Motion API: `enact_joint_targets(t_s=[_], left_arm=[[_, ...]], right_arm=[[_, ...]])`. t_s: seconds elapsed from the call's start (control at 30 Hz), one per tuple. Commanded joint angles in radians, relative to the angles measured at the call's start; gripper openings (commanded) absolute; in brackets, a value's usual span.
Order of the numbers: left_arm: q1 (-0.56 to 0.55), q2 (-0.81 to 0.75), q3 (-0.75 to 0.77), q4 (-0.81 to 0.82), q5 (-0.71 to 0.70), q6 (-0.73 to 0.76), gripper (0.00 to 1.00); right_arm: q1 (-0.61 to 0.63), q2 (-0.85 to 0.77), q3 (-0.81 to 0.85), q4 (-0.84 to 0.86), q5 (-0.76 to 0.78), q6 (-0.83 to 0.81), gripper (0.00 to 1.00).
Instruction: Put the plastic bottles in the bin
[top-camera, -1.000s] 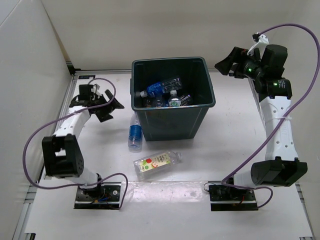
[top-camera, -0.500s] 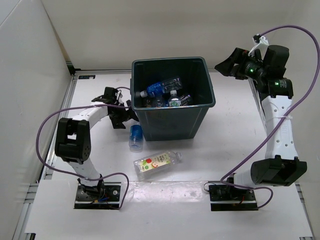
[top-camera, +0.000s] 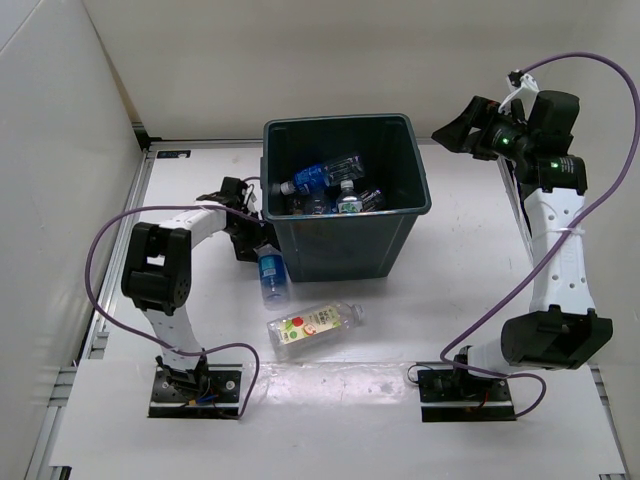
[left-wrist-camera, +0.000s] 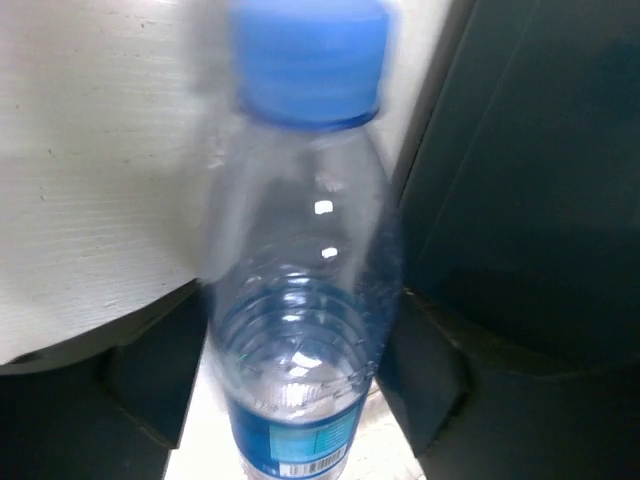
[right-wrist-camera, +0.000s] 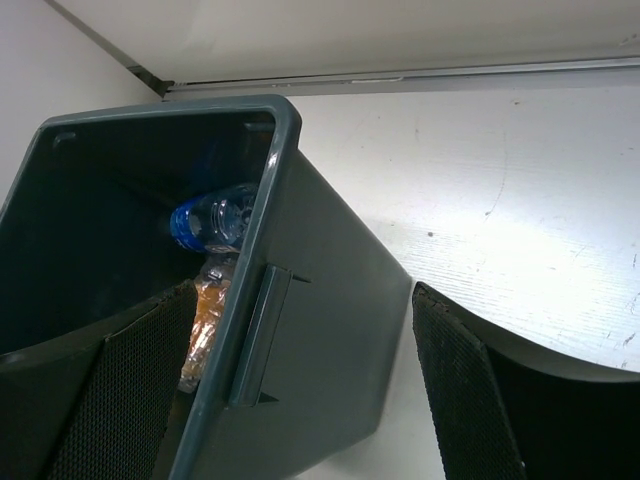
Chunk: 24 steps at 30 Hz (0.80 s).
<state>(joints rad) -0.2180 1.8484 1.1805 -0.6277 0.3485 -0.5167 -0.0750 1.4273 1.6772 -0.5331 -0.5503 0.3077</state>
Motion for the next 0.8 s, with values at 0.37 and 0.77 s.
enact_joint_targets(t_s=[0.37, 0.77], left_arm=[[0.167, -0.245, 0.178, -0.113, -0.092, 0.055, 0.49], [0.269, -0.485, 0.621, 0.055, -0.224, 0.132, 0.49]], right_arm=[[-0.009, 0.005, 0.016, 0.007, -0.031, 0.027, 0.90], [-0.006, 0.019, -0.001, 0.041, -0.059, 0.054, 0.90]])
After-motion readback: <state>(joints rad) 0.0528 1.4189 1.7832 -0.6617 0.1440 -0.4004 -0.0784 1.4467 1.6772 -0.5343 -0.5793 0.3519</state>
